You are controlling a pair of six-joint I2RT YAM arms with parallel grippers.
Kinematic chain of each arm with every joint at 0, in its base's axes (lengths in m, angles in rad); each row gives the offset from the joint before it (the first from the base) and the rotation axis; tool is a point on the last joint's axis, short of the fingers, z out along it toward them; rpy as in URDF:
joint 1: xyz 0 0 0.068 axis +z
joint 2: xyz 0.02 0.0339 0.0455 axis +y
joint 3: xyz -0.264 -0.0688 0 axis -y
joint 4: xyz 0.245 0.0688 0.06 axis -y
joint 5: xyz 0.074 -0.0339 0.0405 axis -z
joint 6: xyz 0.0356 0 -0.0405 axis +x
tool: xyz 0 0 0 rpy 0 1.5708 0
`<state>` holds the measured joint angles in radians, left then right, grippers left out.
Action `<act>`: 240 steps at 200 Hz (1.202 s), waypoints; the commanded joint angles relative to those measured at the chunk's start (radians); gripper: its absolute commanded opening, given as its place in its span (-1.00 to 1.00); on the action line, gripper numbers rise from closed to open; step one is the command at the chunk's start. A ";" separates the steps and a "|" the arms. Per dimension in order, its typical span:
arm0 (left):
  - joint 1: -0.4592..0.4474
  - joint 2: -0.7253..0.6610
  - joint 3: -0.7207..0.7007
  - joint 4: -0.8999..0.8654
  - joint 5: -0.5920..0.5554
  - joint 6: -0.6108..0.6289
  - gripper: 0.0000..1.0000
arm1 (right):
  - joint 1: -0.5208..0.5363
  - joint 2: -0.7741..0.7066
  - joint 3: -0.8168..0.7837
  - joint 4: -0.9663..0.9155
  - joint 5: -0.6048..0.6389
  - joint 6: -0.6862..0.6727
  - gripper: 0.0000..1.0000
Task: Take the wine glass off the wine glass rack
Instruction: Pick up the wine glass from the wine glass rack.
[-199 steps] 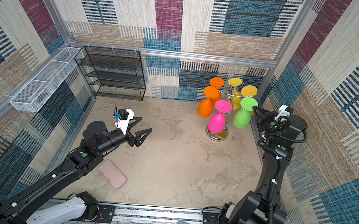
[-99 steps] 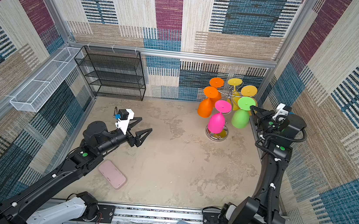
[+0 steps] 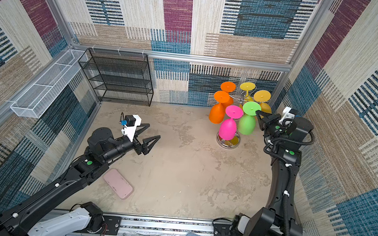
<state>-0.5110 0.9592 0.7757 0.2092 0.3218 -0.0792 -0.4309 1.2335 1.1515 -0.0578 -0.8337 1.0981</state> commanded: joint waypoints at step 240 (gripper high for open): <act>-0.006 0.010 0.004 0.019 0.017 -0.002 0.72 | -0.104 -0.071 -0.043 0.112 0.152 0.092 -1.00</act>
<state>-0.5152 0.9684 0.7757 0.2089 0.3237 -0.0792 -0.5217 1.1927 1.1168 0.0315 -0.6773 1.1919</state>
